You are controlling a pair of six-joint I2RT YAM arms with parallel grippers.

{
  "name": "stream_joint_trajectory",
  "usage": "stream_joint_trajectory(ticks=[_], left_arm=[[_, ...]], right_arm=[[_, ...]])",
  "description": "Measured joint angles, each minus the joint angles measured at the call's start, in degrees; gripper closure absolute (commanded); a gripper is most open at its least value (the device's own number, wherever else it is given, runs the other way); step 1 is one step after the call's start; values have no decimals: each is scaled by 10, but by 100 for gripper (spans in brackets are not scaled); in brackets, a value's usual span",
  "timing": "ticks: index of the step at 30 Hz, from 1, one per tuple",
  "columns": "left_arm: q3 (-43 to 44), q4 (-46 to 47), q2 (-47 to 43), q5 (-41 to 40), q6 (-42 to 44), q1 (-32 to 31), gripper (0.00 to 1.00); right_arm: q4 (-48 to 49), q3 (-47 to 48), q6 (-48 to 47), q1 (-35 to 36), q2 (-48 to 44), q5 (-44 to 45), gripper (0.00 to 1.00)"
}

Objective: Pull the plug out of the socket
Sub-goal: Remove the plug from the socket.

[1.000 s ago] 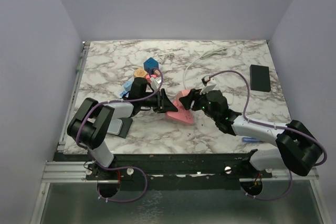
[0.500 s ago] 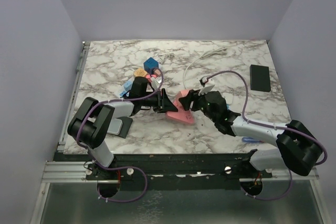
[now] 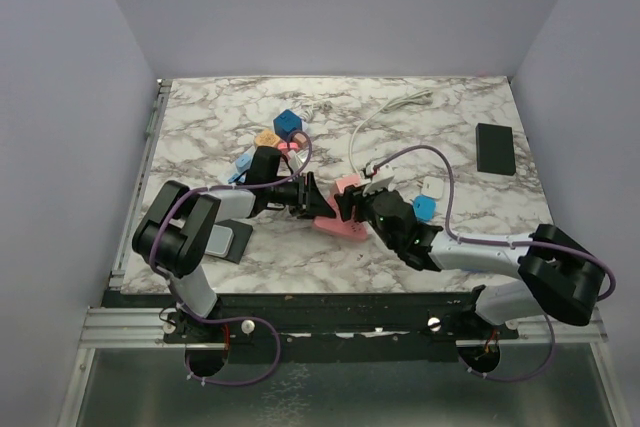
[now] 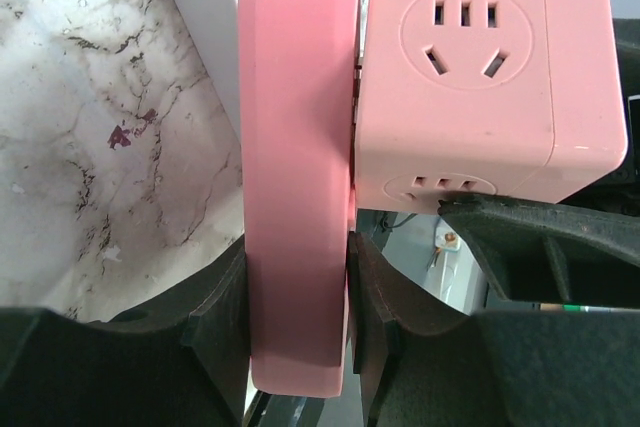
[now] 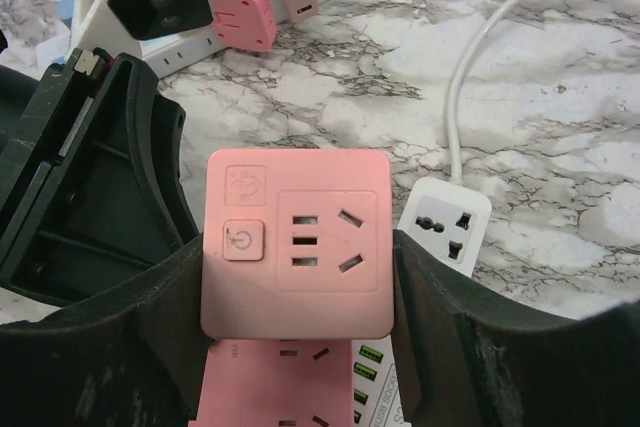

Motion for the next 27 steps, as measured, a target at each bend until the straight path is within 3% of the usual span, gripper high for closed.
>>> stream_joint_trajectory(ticks=[18,27], left_arm=[[5,-18,5,11,18,5,93],[21,-34,5,0,18,7,93]], right_arm=[[-9,6,17,21,8,58,99],[-46,20,94,-64,6,-59,100]])
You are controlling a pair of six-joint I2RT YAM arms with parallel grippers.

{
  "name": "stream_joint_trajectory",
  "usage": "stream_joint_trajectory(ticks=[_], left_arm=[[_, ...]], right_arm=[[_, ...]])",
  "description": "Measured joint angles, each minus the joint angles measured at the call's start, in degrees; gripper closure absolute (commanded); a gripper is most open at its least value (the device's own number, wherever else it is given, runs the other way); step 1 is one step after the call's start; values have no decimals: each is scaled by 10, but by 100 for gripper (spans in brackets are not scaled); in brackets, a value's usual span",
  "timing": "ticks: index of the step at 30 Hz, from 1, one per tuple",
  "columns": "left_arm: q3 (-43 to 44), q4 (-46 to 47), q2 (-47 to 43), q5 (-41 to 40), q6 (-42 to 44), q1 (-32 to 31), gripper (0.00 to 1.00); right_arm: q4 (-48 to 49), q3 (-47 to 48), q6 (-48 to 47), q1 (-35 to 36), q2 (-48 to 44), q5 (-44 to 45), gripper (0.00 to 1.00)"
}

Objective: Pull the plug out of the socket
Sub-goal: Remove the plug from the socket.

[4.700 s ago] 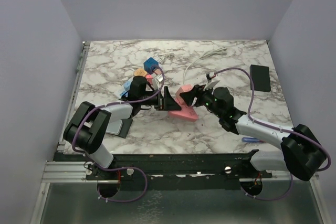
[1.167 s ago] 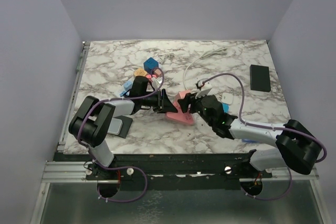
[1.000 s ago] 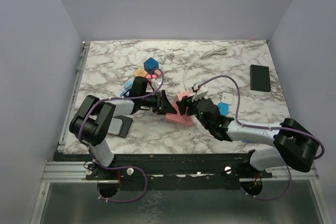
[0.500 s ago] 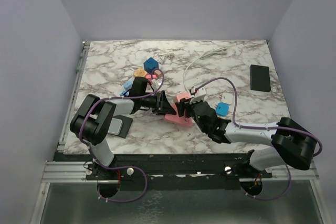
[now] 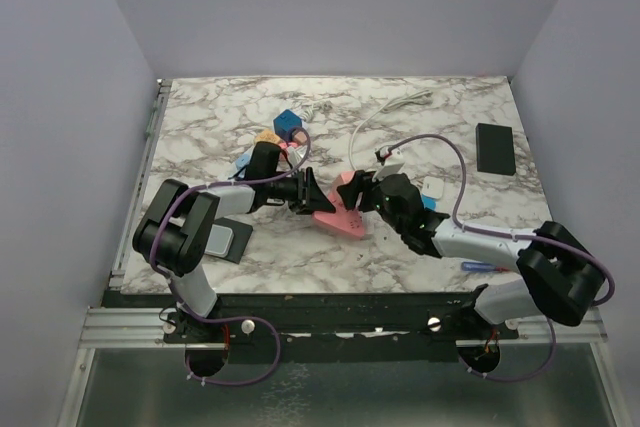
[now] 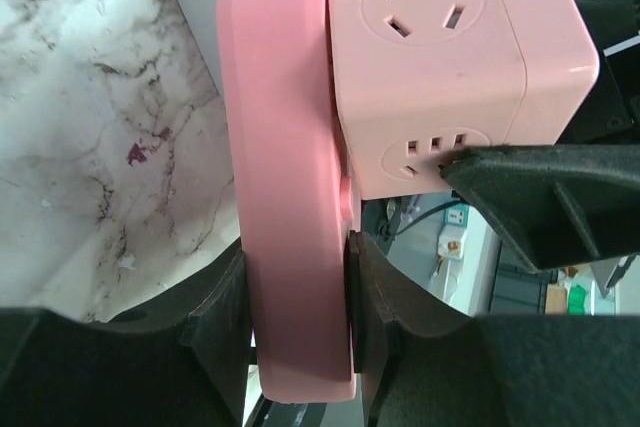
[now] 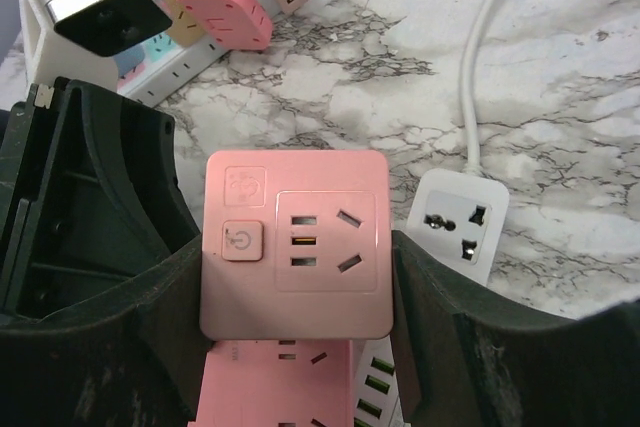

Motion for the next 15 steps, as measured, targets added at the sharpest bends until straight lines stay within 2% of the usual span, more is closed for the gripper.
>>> stream_joint_trajectory(ticks=[5,15], left_arm=[[7,-1,0,-16,-15,7,93],[7,-5,0,-19,-21,11,93]], right_arm=[[-14,31,24,-47,29,-78,100],[-30,46,18,-54,37,-97,100]])
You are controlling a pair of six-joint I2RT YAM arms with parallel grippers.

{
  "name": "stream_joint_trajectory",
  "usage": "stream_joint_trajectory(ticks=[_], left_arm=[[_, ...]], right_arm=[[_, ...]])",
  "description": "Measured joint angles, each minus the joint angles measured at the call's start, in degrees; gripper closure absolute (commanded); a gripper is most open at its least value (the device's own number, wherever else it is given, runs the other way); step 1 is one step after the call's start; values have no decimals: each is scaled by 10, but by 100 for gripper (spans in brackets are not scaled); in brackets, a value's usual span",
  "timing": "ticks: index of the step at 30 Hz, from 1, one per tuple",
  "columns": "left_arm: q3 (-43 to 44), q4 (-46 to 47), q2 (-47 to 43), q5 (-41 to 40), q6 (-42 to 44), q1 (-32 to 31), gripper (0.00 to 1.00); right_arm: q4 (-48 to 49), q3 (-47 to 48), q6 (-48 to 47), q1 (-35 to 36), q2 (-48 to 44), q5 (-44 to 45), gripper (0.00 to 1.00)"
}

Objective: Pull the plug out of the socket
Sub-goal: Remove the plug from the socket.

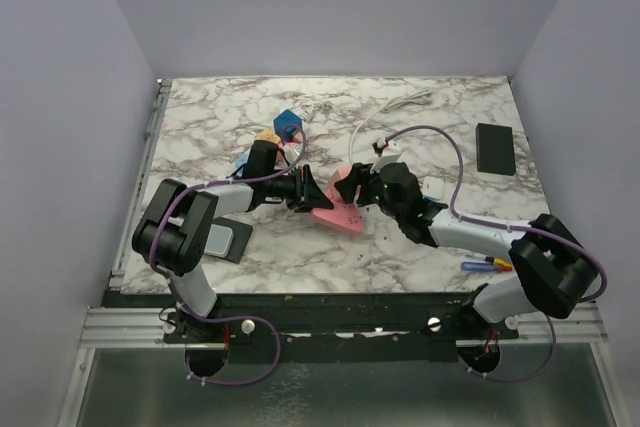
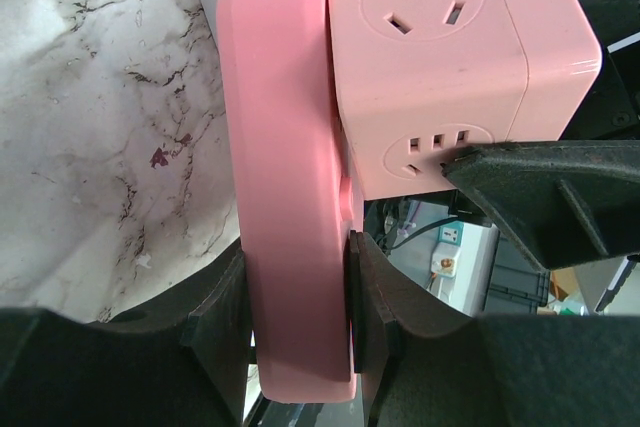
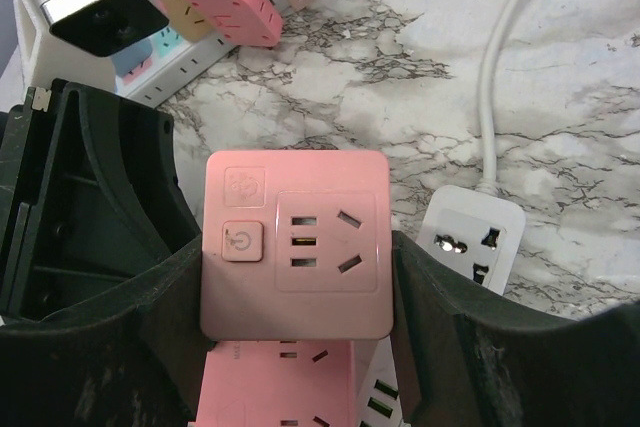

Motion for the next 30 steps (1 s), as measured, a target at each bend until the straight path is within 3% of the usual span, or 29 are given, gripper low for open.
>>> stream_joint_trajectory(ticks=[12,25,30], left_arm=[[1,-11,0,3,9,0,96],[0,-39,-1,25,51,-8,97],[0,-40,-1,29,65,-11,97]], right_arm=[[-3,1,-26,39,-7,39,99],[37,-32,-111,159,-20,235,100],[52,-39,-127,178,-20,271,100]])
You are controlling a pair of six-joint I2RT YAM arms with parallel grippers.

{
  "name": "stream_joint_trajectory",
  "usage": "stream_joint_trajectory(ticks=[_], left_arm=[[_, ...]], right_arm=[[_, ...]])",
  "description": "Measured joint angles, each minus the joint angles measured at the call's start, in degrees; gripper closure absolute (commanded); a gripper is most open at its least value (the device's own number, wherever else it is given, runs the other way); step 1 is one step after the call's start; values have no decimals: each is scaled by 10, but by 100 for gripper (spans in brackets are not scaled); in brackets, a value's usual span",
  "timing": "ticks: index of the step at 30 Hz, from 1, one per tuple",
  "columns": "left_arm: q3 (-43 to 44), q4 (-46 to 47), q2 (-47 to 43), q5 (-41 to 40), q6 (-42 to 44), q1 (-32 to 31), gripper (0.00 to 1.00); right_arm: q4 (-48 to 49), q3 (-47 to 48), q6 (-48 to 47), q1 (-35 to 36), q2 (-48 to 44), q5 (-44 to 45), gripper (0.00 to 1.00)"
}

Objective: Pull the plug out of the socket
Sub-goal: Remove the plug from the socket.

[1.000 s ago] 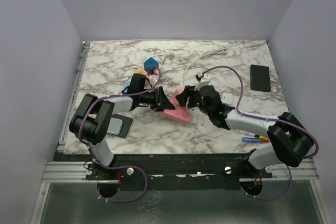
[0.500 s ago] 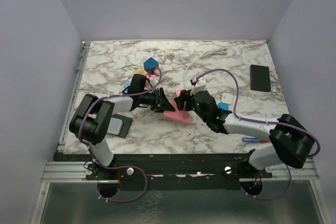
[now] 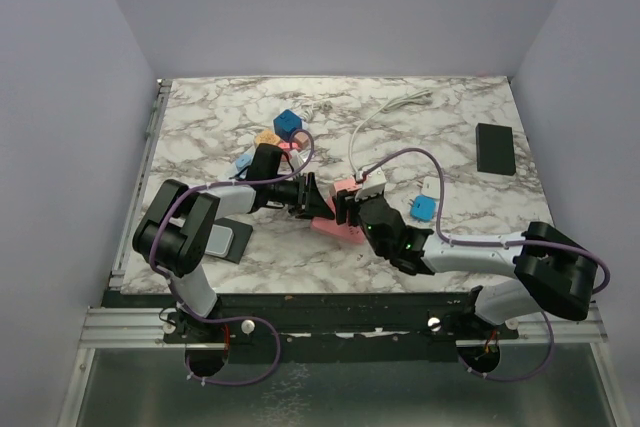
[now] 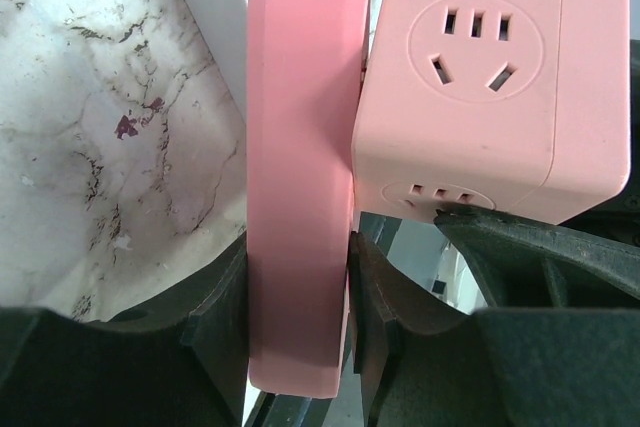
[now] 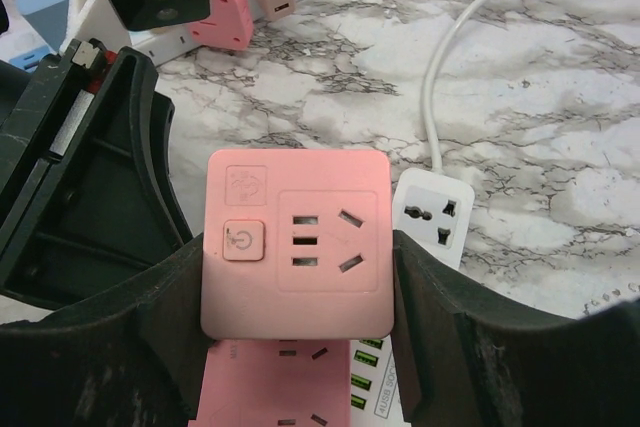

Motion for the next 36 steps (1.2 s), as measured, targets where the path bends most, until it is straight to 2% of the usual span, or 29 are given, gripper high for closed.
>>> stream_joint_trajectory(ticks=[9,12,19,23,32,36], left_arm=[[0,1,0,-1,2,0,100],[0,1,0,-2,-3,1,100],[10,13,0,-19,-21,2,100],[11,13,0,-24,-31,2,100],[11,10,0,-26,-35,2,100],[11,8,0,-25,-33,2,100]], right_arm=[[-12,3,35,-15,2,5,99],[-24,3,66,-43,-6,-36,99],[-52,2,138,-144,-24,-196,100],[-56,2,150,-165,-24,-237,100],[-59,5,151,-168,-21,-244,99],[-63,5,148,-147,-26,-210,99]])
